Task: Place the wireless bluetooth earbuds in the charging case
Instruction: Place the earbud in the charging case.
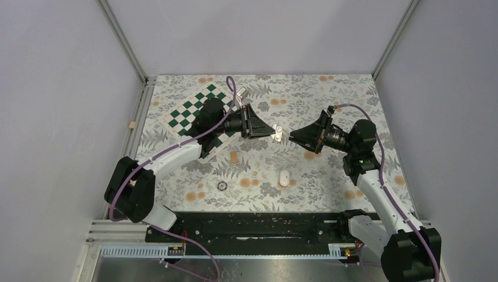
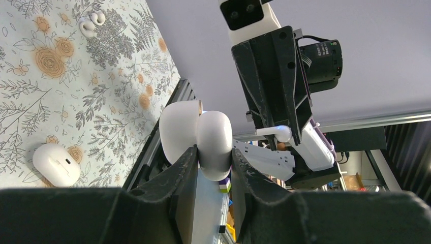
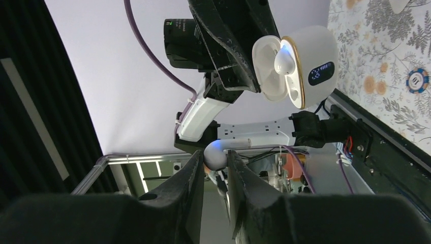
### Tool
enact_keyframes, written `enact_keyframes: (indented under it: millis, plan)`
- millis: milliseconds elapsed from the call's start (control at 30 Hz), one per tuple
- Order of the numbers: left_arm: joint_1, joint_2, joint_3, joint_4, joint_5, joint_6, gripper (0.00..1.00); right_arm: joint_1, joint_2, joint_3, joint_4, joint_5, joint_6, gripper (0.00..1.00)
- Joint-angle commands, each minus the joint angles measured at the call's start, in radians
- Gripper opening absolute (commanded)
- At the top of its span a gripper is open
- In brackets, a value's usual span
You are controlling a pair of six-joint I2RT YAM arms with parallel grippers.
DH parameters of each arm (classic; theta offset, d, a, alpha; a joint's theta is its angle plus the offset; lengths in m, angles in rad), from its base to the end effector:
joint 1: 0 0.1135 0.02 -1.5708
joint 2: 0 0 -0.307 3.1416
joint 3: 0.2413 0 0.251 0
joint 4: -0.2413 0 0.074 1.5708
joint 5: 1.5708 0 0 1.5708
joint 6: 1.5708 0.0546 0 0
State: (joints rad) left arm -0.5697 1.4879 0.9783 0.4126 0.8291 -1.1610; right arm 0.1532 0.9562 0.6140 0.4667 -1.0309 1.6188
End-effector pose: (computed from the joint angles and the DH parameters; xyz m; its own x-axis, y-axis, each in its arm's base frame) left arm 0.2704 -0.2210 0.3422 -0.9335 -0.1379 -0.3311 0.3166 0.1168 -0.9413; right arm 0.1846 0.0759 0.3517 -0.9244 0.3768 -0.0588 -0.0785 -0.0371 0.9962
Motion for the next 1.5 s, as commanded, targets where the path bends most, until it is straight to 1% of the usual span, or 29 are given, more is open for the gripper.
enact_keyframes:
  millis: [0, 333, 633, 933, 1333, 1467]
  plan:
    - [-0.007, -0.009, 0.018, 0.053, -0.027, -0.010, 0.00, 0.023, 0.028, -0.014, 0.171, 0.019, 0.112, 0.03]
    - [-0.010, -0.007, 0.002, 0.111, -0.016, -0.065, 0.00, 0.104, 0.097, 0.033, 0.153, 0.059, 0.044, 0.02]
    - [-0.010, -0.021, -0.007, 0.115, -0.015, -0.072, 0.00, 0.116, 0.115, 0.017, 0.144, 0.066, 0.018, 0.02]
    - [-0.012, -0.016, -0.004, 0.125, -0.013, -0.084, 0.00, 0.128, 0.152, 0.022, 0.175, 0.066, 0.018, 0.02]
    - [-0.013, -0.012, -0.005, 0.138, -0.001, -0.097, 0.00, 0.133, 0.203, 0.019, 0.282, 0.073, 0.061, 0.02]
    - [-0.012, -0.011, -0.009, 0.150, 0.000, -0.109, 0.00, 0.133, 0.206, 0.017, 0.293, 0.072, 0.063, 0.01]
